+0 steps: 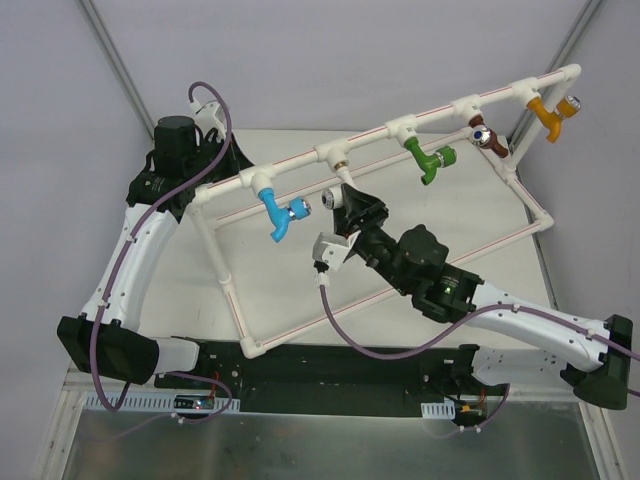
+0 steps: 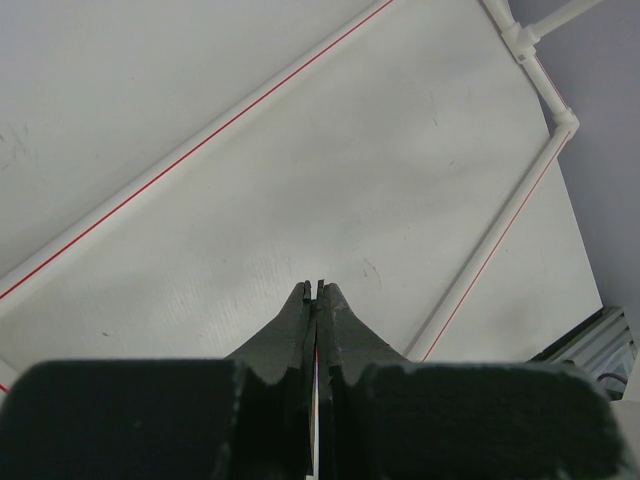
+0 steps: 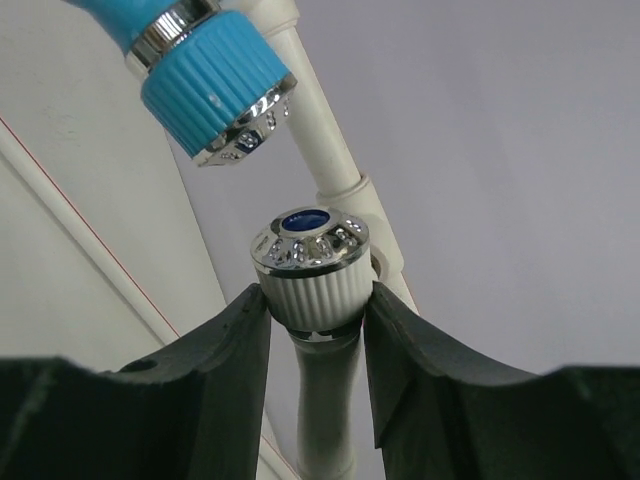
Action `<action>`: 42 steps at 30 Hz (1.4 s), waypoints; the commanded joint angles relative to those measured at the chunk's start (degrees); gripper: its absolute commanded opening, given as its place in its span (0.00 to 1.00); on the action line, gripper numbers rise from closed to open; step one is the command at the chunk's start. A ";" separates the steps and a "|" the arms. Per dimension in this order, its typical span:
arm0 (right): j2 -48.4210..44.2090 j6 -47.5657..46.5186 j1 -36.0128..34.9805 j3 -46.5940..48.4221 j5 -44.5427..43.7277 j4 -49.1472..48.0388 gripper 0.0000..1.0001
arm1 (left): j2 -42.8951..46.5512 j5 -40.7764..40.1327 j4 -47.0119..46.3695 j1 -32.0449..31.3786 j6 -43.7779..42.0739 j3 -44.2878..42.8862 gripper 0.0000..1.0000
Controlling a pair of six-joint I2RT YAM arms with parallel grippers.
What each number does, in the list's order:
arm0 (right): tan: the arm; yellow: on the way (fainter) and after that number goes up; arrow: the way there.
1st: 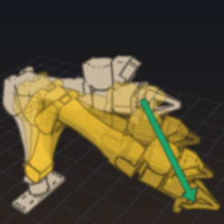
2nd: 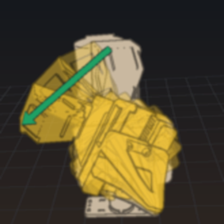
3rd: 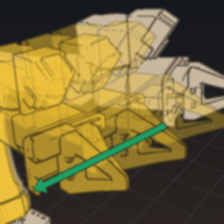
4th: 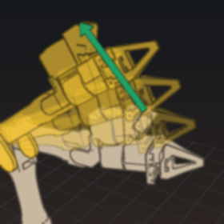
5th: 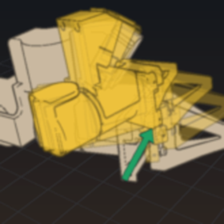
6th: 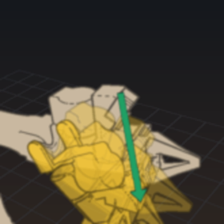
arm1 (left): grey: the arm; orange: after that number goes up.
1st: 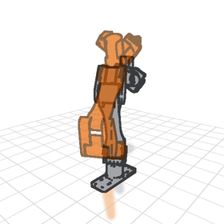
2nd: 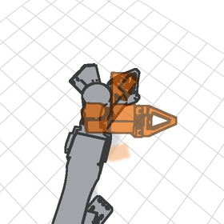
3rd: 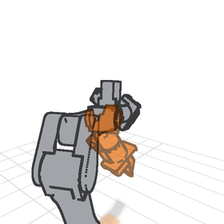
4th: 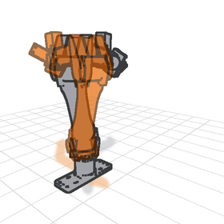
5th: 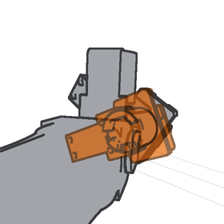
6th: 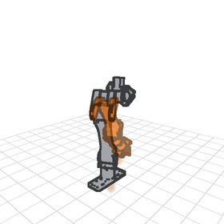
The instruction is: Install the water faucets
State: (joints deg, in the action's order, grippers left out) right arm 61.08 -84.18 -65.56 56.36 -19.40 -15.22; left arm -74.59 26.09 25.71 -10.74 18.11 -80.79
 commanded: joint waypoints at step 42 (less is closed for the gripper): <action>1.59 81.26 6.23 -8.72 -30.25 -12.81 0.00 | -2.14 1.95 6.89 -1.21 -0.36 4.42 0.00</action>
State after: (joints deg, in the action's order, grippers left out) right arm 59.68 -10.44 -62.81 50.06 -37.26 -35.24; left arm -74.74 26.09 24.86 -10.37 17.91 -80.68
